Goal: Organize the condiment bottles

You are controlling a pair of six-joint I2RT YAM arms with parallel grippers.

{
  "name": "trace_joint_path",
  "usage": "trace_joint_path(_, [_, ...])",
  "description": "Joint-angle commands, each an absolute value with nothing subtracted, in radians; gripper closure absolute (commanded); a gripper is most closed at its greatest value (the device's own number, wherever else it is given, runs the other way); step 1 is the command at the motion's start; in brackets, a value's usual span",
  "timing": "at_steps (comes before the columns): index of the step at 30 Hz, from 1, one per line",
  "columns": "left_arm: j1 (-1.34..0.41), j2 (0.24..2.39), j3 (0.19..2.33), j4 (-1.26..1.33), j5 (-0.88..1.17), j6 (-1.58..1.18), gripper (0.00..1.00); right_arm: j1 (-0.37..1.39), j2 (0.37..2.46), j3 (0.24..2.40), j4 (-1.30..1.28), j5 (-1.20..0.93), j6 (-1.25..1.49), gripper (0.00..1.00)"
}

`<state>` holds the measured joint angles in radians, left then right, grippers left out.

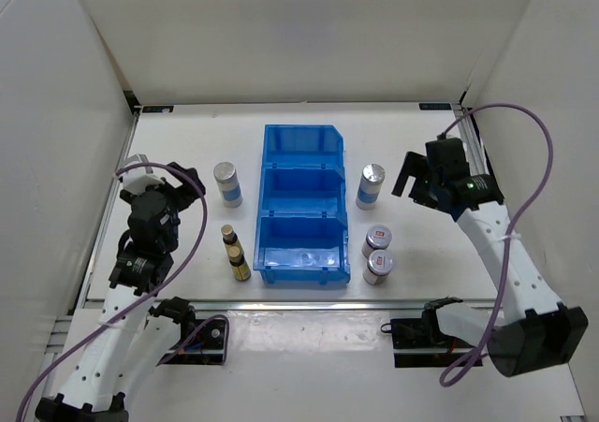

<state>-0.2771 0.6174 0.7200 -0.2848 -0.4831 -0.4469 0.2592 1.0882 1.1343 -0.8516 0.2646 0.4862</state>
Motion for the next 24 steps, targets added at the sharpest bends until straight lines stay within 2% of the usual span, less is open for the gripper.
trace_joint_path(1, [-0.278,0.626,0.716,-0.249,-0.465,-0.509,0.00,0.271,1.133,1.181,-0.732,0.161,0.483,0.00])
trace_joint_path(3, [-0.278,0.658,0.745,-0.281,-0.465,-0.509,0.00,0.281,1.167,1.196,-0.677,0.167,0.474,0.00])
trace_joint_path(11, [-0.278,0.690,0.769,-0.304,-0.474,-0.459,0.00,0.325,1.489,1.451,-0.716,0.170,0.394,0.00])
trace_joint_path(16, [-0.278,0.719,0.769,-0.304,-0.474,-0.440,0.00,0.336,1.640,1.502,-0.716,0.152,0.394,0.00])
trace_joint_path(19, [-0.278,0.729,0.769,-0.304,-0.474,-0.431,0.00,0.336,1.692,1.511,-0.726,0.100,0.383,0.03])
trace_joint_path(24, [-0.278,0.738,0.769,-0.304,-0.485,-0.431,0.00,0.354,1.743,1.520,-0.745,0.098,0.374,0.16])
